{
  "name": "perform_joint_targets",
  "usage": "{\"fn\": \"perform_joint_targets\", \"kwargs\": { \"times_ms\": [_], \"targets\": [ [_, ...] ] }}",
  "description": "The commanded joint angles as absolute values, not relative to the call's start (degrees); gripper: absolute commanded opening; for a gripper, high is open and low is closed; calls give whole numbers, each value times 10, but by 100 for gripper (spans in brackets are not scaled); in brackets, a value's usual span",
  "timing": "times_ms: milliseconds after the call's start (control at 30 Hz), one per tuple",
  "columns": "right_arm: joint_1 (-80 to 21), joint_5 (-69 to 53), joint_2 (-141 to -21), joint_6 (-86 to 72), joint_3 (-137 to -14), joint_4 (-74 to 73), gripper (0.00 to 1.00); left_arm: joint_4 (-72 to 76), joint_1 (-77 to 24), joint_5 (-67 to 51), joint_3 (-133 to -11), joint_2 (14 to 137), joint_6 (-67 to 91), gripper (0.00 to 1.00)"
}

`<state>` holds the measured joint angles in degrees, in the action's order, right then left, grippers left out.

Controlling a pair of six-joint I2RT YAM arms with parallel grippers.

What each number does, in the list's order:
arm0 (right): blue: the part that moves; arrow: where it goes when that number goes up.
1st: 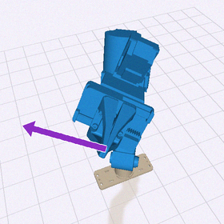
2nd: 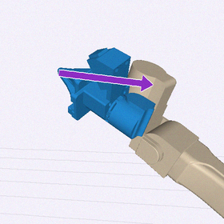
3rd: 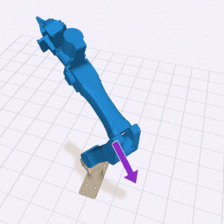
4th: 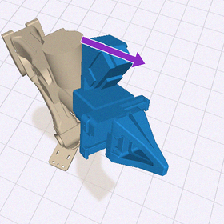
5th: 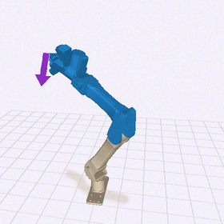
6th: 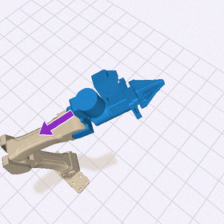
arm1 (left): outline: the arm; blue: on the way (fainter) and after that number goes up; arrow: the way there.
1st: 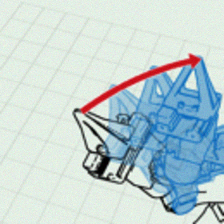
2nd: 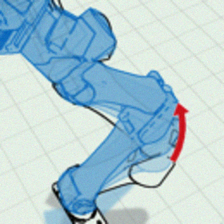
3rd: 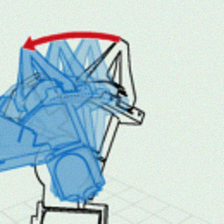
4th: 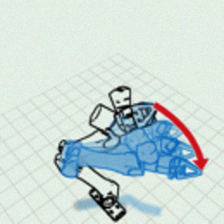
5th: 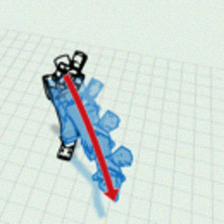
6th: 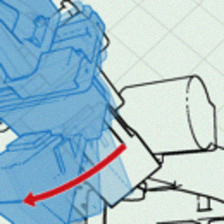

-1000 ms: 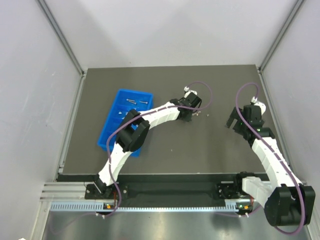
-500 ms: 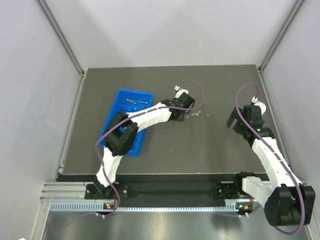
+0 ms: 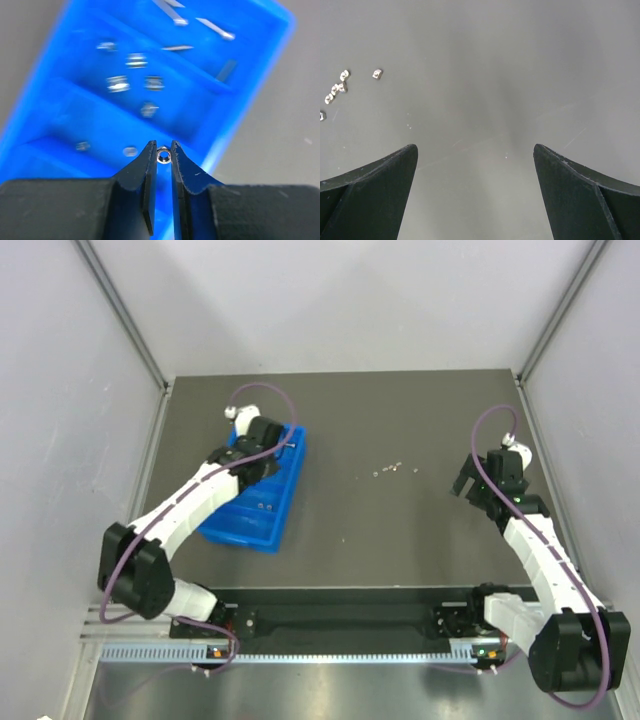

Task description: Sort the screws and nuts into containers

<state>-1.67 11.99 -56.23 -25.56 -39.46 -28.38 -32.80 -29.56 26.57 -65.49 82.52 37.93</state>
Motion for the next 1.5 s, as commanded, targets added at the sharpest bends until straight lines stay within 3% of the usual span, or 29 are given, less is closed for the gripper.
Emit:
{"fn": "perform_joint_targets", "kwargs": {
  "times_ms": [0,300,433,533,633,867,1200,1467],
  "targets": [
    [-10,109,-555,-258,-417,-272,100,-338,-264,284,-616,783,395,13],
    [-11,115,-542,-250,-425,-286,100,-327,-241,299,-562,815,433,14],
    [-11,115,-540,-246,-431,-289,100,-330,-242,297,-565,798,436,29],
    [-10,116,-540,-243,-439,-295,100,-343,-242,286,-586,785,425,47],
    [-11,118,-539,-243,-442,-293,100,-337,-257,248,-616,794,420,54],
    [-11,107,-543,-243,-441,-289,100,-317,-423,279,-788,953,406,55],
    [-11,114,-529,-242,-430,-287,100,-324,-464,159,-1102,1271,300,52],
    [-11,122,-529,-242,-428,-290,100,-310,-464,140,-1122,1326,258,51]
  ]
}}
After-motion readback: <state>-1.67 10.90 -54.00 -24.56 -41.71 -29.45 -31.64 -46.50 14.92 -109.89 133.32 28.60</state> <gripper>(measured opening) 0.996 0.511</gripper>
